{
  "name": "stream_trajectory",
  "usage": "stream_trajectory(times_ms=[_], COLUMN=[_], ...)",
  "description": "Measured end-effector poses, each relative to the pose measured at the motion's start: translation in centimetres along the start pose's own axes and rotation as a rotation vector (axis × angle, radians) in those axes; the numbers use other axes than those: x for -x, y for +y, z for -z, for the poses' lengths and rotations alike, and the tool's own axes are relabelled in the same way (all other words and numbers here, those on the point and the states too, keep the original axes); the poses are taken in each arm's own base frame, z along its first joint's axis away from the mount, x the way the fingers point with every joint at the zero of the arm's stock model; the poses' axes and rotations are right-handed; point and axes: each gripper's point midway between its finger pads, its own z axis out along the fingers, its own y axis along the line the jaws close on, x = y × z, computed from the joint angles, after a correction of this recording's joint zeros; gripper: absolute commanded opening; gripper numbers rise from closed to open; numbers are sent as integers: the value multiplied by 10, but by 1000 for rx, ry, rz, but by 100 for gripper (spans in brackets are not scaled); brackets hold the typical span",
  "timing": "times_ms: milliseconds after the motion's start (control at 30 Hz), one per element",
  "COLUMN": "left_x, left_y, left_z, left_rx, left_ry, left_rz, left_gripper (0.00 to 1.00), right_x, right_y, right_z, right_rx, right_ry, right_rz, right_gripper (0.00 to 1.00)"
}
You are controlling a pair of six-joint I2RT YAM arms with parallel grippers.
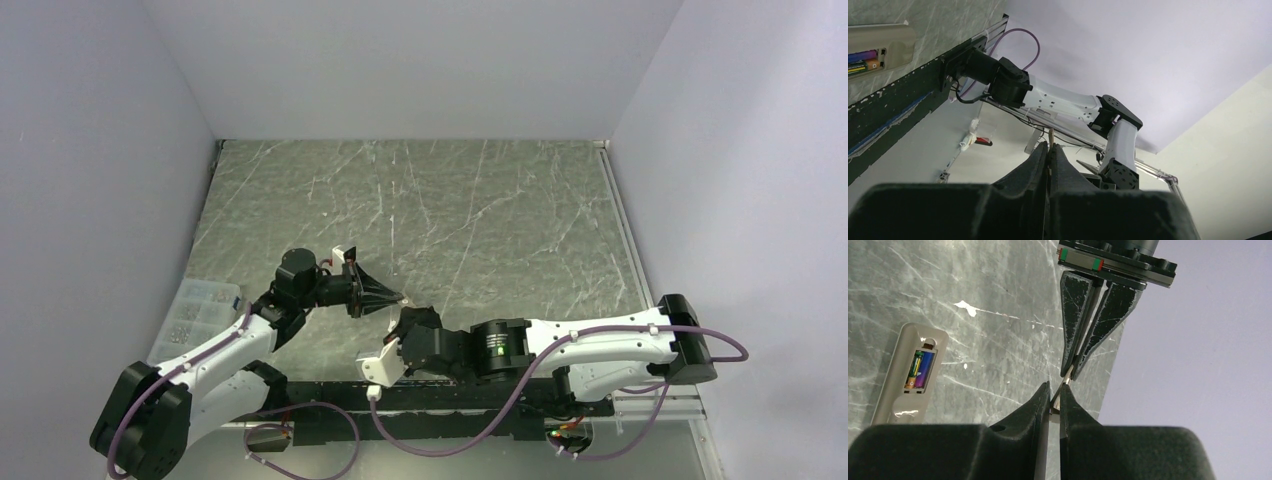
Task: Load the batteries into the remote control
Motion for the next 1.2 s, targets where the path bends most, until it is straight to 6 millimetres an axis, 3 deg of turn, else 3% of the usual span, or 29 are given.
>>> stream_trajectory(times_ms=[200,600,1000,1200], left_x=[-2,-3,-1,1], left_y=[-1,-1,-1,-4], left_z=[0,1,0,-3], left_rx=[-4,-4,1,27], left_ry=[8,15,5,-1], left_rz=[-2,-9,-57,-121], left_gripper=[31,51,60,61], right_x=[-3,-10,-19,-27], right_y=[-6,-12,-22,-10], right_z=[4,15,50,55], right_rx=[-31,-72,-113,-73], right_ry=[10,5,-90,-80], right_rz=[-14,-110,-355,-509], right_gripper=[0,0,0,0])
